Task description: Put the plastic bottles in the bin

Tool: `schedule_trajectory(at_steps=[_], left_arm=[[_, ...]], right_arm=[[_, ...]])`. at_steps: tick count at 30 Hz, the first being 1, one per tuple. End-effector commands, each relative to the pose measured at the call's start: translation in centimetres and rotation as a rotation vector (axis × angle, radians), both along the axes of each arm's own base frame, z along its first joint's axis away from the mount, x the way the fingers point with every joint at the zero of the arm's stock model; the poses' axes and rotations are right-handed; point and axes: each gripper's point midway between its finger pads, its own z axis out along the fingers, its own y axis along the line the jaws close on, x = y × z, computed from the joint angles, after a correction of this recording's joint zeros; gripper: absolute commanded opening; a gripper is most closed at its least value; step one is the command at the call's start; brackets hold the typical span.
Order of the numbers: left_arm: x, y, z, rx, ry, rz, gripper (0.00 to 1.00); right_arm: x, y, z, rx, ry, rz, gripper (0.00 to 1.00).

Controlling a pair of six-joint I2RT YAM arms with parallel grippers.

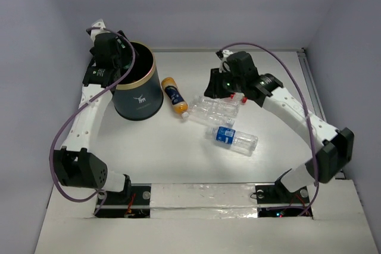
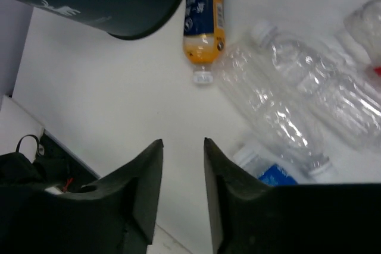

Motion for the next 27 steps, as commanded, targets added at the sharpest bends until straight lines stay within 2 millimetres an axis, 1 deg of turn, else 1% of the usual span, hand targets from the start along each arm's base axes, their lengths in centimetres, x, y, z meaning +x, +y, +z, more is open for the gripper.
schedule_trajectory(at_steps=[1, 2, 3, 4, 5, 7, 8, 9, 10, 11, 12, 13, 14, 15, 16, 17, 18, 19, 20, 21, 22, 24, 25, 27], left_arm=[[-0.2, 0.8, 3.5, 0.028, -0.113, 0.000, 0.71], [-0.4, 0.8, 3.5, 0.030, -0.109, -0.003, 0.76], [-0.6, 0.7, 3.8, 0.032, -0.115, -0.010, 0.80], [-0.8, 0.6, 4.3, 0.037, -0.124, -0.021, 0.86], [-1.1, 0.3, 4.5, 0.035, -0.119, -0.040, 0.88], [-1.7, 0.1, 6.0, 0.036, -0.142, -0.056, 0.89], [-2.1, -0.1, 6.3, 0.031, -0.145, -0.071, 0.89], [-2.8, -0.8, 7.1, 0.018, -0.164, -0.113, 0.89], [-3.2, -1.2, 7.5, 0.012, -0.172, -0.132, 0.85], [-3.6, -1.4, 7.5, 0.009, -0.172, -0.147, 0.83], [-4.9, -3.0, 8.1, -0.002, -0.182, -0.205, 0.82], [-5.5, -4.0, 7.6, -0.007, -0.173, -0.239, 0.76], [-6.2, -5.1, 7.3, -0.019, -0.167, -0.276, 0.69], [-7.7, -7.5, 7.7, -0.034, -0.180, -0.346, 0.63], [-8.4, -9.0, 6.4, -0.042, -0.155, -0.387, 0.55], [-9.2, -10.3, 6.0, -0.054, -0.146, -0.424, 0.50], [-10.2, -11.5, 5.9, -0.084, -0.147, -0.451, 0.45], [-11.3, -13.6, 4.3, -0.099, -0.113, -0.511, 0.33], [-11.7, -14.4, 3.6, -0.113, -0.102, -0.530, 0.28], [-12.7, -15.2, 3.3, -0.151, -0.096, -0.561, 0.23], [-13.3, -16.2, 1.3, -0.159, -0.055, -0.593, 0.12], [-14.0, -16.7, 0.0, -0.170, -0.035, -0.609, 0.03], [-14.1, -16.8, -2.0, -0.173, 0.007, -0.607, 0.00], [-14.6, -17.2, -3.3, -0.178, 0.030, -0.624, 0.00]], right_arm=[[3.1, 2.9, 3.0, 0.060, -0.084, 0.052, 0.32], [3.6, 3.1, 3.2, 0.054, -0.090, 0.054, 0.31], [4.2, 3.4, 4.5, 0.061, -0.112, 0.052, 0.31], [4.7, 3.2, 3.7, 0.030, -0.097, 0.035, 0.31], [4.8, 3.1, 3.6, 0.018, -0.095, 0.030, 0.31], [4.3, 2.2, 2.0, -0.021, -0.067, 0.016, 0.33], [3.5, 1.6, 2.2, -0.019, -0.070, 0.008, 0.35], [2.8, 1.1, 1.5, -0.027, -0.056, 0.005, 0.41], [1.4, 0.2, -1.5, -0.061, 0.001, 0.006, 0.45], [0.1, -0.8, -1.0, -0.045, -0.003, -0.005, 0.50], [-1.0, -1.5, -1.7, -0.053, 0.013, -0.011, 0.54], [-2.5, -2.9, -4.2, -0.094, 0.072, -0.028, 0.66], [-3.7, -3.9, -3.5, -0.082, 0.057, -0.039, 0.72], [-4.5, -4.6, -4.0, -0.097, 0.070, -0.049, 0.78], [-5.5, -5.5, -4.9, -0.122, 0.100, -0.060, 0.87], [-6.4, -6.2, -6.1, -0.146, 0.136, -0.066, 0.90], [-7.0, -6.6, -6.6, -0.159, 0.154, -0.068, 0.92], [-7.7, -7.0, -7.4, -0.180, 0.192, -0.064, 0.95], [-8.1, -7.2, -7.9, -0.194, 0.211, -0.054, 0.96], [-8.4, -7.2, -8.5, -0.207, 0.233, -0.041, 0.98], [-8.7, -7.3, -9.5, -0.238, 0.269, -0.028, 1.00], [-8.8, -7.5, -10.5, -0.289, 0.285, 0.012, 1.00], [-9.1, -8.1, -12.0, -0.349, 0.337, 0.024, 1.00], [-9.0, -8.9, -13.5, -0.433, 0.349, 0.051, 1.00]])
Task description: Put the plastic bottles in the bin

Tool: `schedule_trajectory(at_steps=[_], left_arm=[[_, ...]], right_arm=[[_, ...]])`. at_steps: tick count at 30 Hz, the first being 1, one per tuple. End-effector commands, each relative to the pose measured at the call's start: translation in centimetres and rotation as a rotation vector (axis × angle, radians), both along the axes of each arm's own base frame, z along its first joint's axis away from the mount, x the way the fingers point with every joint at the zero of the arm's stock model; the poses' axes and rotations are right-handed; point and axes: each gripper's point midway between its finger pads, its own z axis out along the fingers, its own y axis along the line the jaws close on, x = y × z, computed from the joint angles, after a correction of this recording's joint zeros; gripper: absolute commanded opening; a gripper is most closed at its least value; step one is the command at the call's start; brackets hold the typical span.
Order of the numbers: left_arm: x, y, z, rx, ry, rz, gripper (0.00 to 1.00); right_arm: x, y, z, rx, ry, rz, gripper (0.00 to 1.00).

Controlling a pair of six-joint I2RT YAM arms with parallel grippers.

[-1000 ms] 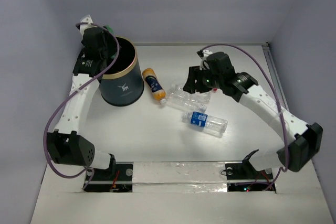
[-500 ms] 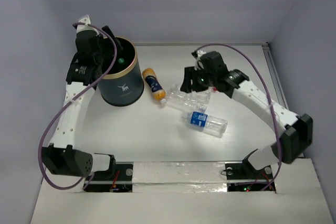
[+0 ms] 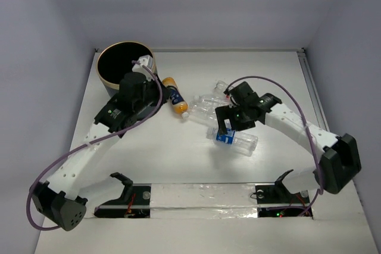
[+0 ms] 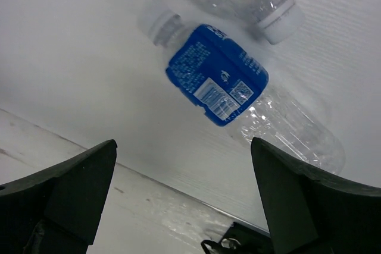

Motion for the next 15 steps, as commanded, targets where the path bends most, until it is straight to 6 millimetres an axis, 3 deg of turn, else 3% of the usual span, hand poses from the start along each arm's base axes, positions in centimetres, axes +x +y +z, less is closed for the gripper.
schedule_trajectory(at_steps=[1, 3, 5, 6, 7, 9, 10, 13, 15], left_arm=[[-0.7, -1.1, -2.4, -0.037, 0.049, -0.025, 0.00], [-0.7, -1.1, -3.1, -0.045, 0.058, -0.023, 0.00], [-0.7, -1.1, -4.5, -0.036, 0.089, -0.012, 0.07], [-0.6, -1.1, -5.2, -0.027, 0.107, -0.008, 0.13], [-0.5, -1.0, -6.0, -0.016, 0.125, -0.001, 0.30], [-0.1, -1.0, -7.3, 0.007, 0.155, 0.016, 0.49], [0.0, -1.0, -8.0, 0.018, 0.172, 0.020, 0.66], [0.6, -1.1, -10.0, 0.052, 0.211, 0.042, 0.83], [1.4, -0.7, -11.3, 0.077, 0.227, 0.086, 0.86]], right_arm=[[-0.8, -2.0, -2.7, -0.146, 0.074, 0.065, 1.00], [-0.6, -1.3, -3.3, -0.134, 0.094, 0.097, 1.00], [0.2, -0.8, -3.2, -0.135, 0.082, 0.105, 1.00], [0.4, -0.8, -3.3, -0.142, 0.082, 0.111, 1.00], [0.5, -0.9, -3.4, -0.156, 0.088, 0.116, 1.00], [0.8, -1.0, -4.1, -0.187, 0.106, 0.125, 1.00], [0.8, -0.8, -4.3, -0.186, 0.116, 0.134, 1.00], [0.5, -0.2, -5.4, -0.161, 0.148, 0.152, 1.00], [-0.5, 0.5, -5.9, -0.114, 0.190, 0.176, 1.00]])
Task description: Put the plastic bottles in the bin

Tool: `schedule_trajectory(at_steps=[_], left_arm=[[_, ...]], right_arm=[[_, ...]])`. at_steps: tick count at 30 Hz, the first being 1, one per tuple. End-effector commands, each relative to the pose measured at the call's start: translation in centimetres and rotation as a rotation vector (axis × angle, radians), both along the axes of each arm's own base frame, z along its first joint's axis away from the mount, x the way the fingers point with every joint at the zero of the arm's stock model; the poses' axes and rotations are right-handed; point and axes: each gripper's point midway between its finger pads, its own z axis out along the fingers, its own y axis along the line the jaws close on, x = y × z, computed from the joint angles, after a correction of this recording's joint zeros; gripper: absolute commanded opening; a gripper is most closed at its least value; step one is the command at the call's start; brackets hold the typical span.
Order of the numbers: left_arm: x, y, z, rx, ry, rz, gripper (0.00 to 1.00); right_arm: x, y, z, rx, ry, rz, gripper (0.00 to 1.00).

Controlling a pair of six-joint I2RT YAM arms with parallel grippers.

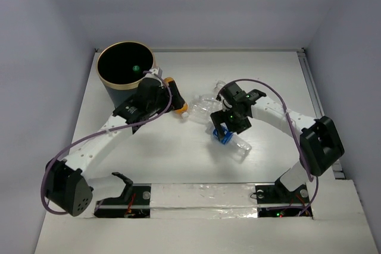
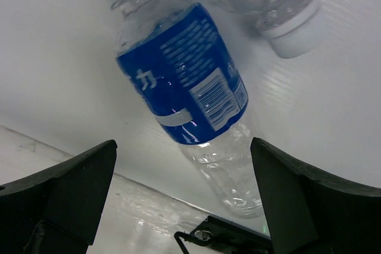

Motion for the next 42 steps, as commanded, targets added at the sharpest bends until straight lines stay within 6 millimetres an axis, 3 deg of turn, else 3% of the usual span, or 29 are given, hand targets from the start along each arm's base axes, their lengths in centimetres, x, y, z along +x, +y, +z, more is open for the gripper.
schedule_trajectory(at_steps=[1, 11, 12, 18, 20, 25, 30, 35, 38, 42], left_arm=[[1.2, 0.3, -1.7, 0.029, 0.006, 0.057, 0.87], [4.9, 0.4, -5.6, 0.128, 0.057, 0.198, 0.91], [5.0, 0.4, -6.8, 0.161, 0.078, 0.205, 0.91], [6.5, -0.4, -7.8, 0.170, 0.088, 0.269, 0.94], [7.4, -0.8, -7.5, 0.170, 0.084, 0.279, 0.95], [9.1, -0.9, -9.1, 0.238, 0.094, 0.333, 0.95], [10.2, -0.5, -11.5, 0.319, 0.122, 0.371, 0.95], [10.7, -0.6, -11.9, 0.329, 0.124, 0.377, 0.93], [10.5, -0.6, -12.9, 0.338, 0.138, 0.371, 0.86], [10.1, -0.6, -13.7, 0.335, 0.152, 0.361, 0.75]], right_arm=[[-0.8, 1.6, -0.6, 0.086, 0.056, 0.047, 1.00], [-2.2, 1.7, -3.1, 0.129, 0.091, -0.006, 1.00], [-2.3, 1.6, -3.2, 0.129, 0.088, -0.011, 1.00], [-3.6, 1.8, -3.3, 0.182, 0.079, -0.021, 0.96], [-4.1, 2.2, -3.5, 0.201, 0.082, -0.009, 0.93], [-5.7, 2.7, -3.5, 0.226, 0.088, 0.014, 0.76], [-6.1, 2.8, -1.3, 0.280, 0.057, 0.009, 0.68], [-7.2, 2.8, 0.9, 0.334, 0.037, 0.016, 0.61], [-7.7, 2.5, 3.6, 0.386, -0.009, 0.006, 0.60], [-7.7, 2.8, 8.5, 0.481, -0.095, 0.001, 0.60]])
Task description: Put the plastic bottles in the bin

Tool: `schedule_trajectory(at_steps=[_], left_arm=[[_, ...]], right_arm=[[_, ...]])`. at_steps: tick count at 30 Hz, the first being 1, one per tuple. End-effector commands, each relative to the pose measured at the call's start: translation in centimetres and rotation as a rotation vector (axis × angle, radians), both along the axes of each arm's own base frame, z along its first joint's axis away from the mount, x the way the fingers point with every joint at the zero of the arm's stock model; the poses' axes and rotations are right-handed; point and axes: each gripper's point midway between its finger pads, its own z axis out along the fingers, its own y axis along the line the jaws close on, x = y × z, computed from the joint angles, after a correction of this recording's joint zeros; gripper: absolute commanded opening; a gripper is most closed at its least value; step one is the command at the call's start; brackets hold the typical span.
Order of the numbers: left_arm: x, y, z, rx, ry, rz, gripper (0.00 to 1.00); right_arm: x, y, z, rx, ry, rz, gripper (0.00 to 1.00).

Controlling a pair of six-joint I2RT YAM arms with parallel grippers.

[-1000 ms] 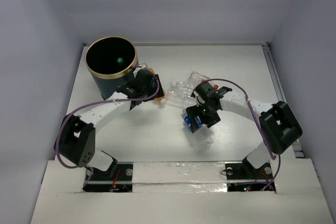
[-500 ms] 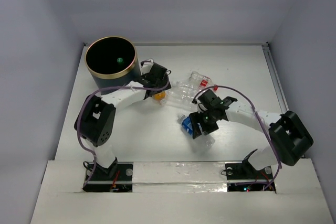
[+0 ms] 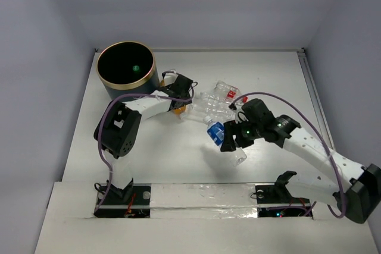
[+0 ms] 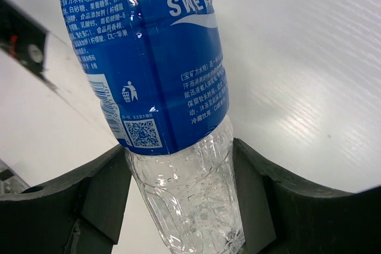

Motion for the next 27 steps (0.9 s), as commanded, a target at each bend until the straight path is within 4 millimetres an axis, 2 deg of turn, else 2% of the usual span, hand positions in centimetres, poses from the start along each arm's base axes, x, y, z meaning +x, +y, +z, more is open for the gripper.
schedule_trajectory(at_steps=[1, 2, 3, 4, 6, 7, 8, 10, 11, 12, 14, 15, 17, 18, 19, 20, 21, 22, 24, 25, 26, 27], left_arm=[[0.3, -0.4, 0.9, -0.014, -0.033, 0.005, 0.67], [0.1, -0.3, 0.9, -0.015, -0.032, 0.004, 0.63], [-0.1, -0.9, 1.9, -0.033, -0.053, -0.010, 0.59], [-0.2, -0.8, 2.4, -0.038, -0.062, -0.012, 0.52], [-0.8, -1.5, 3.5, -0.048, -0.080, -0.034, 0.51], [-0.8, -1.5, 5.1, -0.066, -0.111, -0.033, 0.47], [-1.2, -1.9, 5.9, -0.070, -0.124, -0.046, 0.46], [-1.7, -2.1, 8.4, -0.100, -0.168, -0.058, 0.41], [-2.1, -2.3, 9.3, -0.111, -0.182, -0.068, 0.41], [-2.4, -2.0, 11.4, -0.137, -0.218, -0.066, 0.40], [-2.9, -2.2, 13.6, -0.166, -0.256, -0.079, 0.38], [-3.4, -2.3, 14.8, -0.180, -0.274, -0.089, 0.38], [-4.1, -1.8, 18.5, -0.232, -0.341, -0.091, 0.36], [-5.1, -1.4, 20.8, -0.264, -0.379, -0.099, 0.35], [-5.5, -1.0, 22.0, -0.282, -0.402, -0.097, 0.35], [-6.2, -0.9, 23.2, -0.300, -0.422, -0.103, 0.35], [-7.3, 0.2, 25.3, -0.331, -0.463, -0.095, 0.35], [-8.0, 0.8, 26.3, -0.352, -0.479, -0.085, 0.35], [-9.8, 2.8, 29.0, -0.384, -0.533, -0.060, 0.34], [-10.4, 3.5, 29.9, -0.397, -0.551, -0.053, 0.33], [-11.0, 4.2, 31.4, -0.410, -0.580, -0.043, 0.33], [-11.5, 5.3, 32.1, -0.398, -0.596, -0.023, 0.33]], right_arm=[[-0.2, 0.8, 5.5, 0.112, -0.068, -0.009, 0.59], [-0.3, 0.6, 6.3, 0.118, -0.076, -0.015, 0.60], [-0.2, 0.6, 7.3, 0.131, -0.096, -0.018, 0.59], [0.0, 0.7, 9.1, 0.155, -0.131, -0.022, 0.59], [0.3, 0.6, 11.2, 0.178, -0.184, -0.021, 0.59], [0.6, 0.6, 12.3, 0.189, -0.211, -0.027, 0.59], [0.9, 0.7, 14.6, 0.217, -0.260, -0.032, 0.59], [1.6, 0.5, 17.0, 0.231, -0.321, -0.049, 0.57], [2.0, 0.5, 19.8, 0.267, -0.383, -0.062, 0.56], [2.6, 0.4, 21.0, 0.272, -0.415, -0.082, 0.56], [3.1, 0.6, 23.8, 0.313, -0.470, -0.094, 0.56], [3.7, 0.3, 26.3, 0.338, -0.532, -0.125, 0.56], [4.8, 0.7, 28.4, 0.357, -0.578, -0.148, 0.56], [5.0, 0.6, 30.9, 0.393, -0.624, -0.157, 0.56], [5.9, 1.2, 31.4, 0.396, -0.629, -0.162, 0.56], [6.4, 1.6, 33.0, 0.424, -0.664, -0.166, 0.56], [6.9, 1.9, 34.0, 0.438, -0.688, -0.167, 0.56], [8.0, 2.7, 36.0, 0.464, -0.725, -0.171, 0.56], [9.1, 3.7, 37.8, 0.478, -0.762, -0.150, 0.57], [9.2, 3.9, 40.4, 0.521, -0.808, -0.143, 0.57], [11.1, 5.8, 39.9, 0.515, -0.795, -0.132, 0.57], [11.5, 6.8, 40.3, 0.537, -0.788, -0.104, 0.57]])
